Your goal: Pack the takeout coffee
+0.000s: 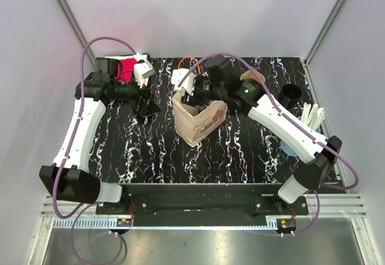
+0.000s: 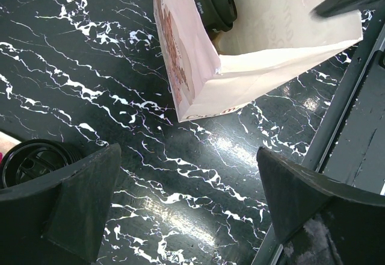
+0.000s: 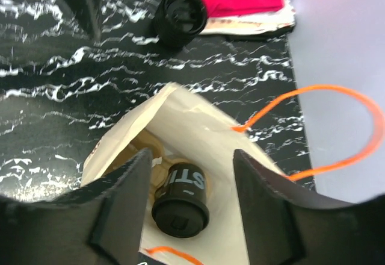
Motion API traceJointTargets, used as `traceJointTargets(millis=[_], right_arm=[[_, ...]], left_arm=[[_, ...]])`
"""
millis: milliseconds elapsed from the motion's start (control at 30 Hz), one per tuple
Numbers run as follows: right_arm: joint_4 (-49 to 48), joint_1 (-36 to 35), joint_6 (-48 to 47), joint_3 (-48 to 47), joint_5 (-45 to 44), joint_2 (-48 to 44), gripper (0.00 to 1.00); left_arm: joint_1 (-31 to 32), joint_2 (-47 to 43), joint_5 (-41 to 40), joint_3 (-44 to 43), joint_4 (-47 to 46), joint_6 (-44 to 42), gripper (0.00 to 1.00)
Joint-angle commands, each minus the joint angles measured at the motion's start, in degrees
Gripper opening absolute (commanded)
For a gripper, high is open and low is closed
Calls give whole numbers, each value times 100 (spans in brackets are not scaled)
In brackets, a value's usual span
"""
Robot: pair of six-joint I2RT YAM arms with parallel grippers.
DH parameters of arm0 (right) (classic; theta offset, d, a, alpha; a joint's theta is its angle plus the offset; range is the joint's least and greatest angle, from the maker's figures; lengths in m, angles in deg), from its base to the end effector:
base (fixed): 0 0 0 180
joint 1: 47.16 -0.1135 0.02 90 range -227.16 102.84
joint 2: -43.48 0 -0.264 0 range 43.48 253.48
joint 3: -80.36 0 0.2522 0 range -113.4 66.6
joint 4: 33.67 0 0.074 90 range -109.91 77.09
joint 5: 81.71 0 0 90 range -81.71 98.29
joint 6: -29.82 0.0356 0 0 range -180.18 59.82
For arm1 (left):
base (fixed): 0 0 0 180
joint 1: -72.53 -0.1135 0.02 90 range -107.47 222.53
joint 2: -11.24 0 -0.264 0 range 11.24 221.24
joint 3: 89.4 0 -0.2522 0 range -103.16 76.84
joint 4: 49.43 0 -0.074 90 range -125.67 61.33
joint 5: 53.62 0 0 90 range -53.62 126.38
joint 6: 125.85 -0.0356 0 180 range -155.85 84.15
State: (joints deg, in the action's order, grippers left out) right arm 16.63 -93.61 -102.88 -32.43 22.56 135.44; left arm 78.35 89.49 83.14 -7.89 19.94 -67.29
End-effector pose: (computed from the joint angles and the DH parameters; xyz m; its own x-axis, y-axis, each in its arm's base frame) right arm 0.2411 0.2664 0.4136 0.3275 -0.6094 -0.7221 -0.8547 0.1346 -0.5013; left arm 0.2632 -0.0529 0.3848 -0.3583 0.3957 -0.8456 0.8563 0.5002 -0.1287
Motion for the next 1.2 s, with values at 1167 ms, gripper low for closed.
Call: traceJointTargets(millis=[1167], right_arm=[[-2194, 339, 1175, 1158, -4562, -3052, 100]], left_arm=[[-73, -1955, -3164, 669, -3391, 2379, 99]])
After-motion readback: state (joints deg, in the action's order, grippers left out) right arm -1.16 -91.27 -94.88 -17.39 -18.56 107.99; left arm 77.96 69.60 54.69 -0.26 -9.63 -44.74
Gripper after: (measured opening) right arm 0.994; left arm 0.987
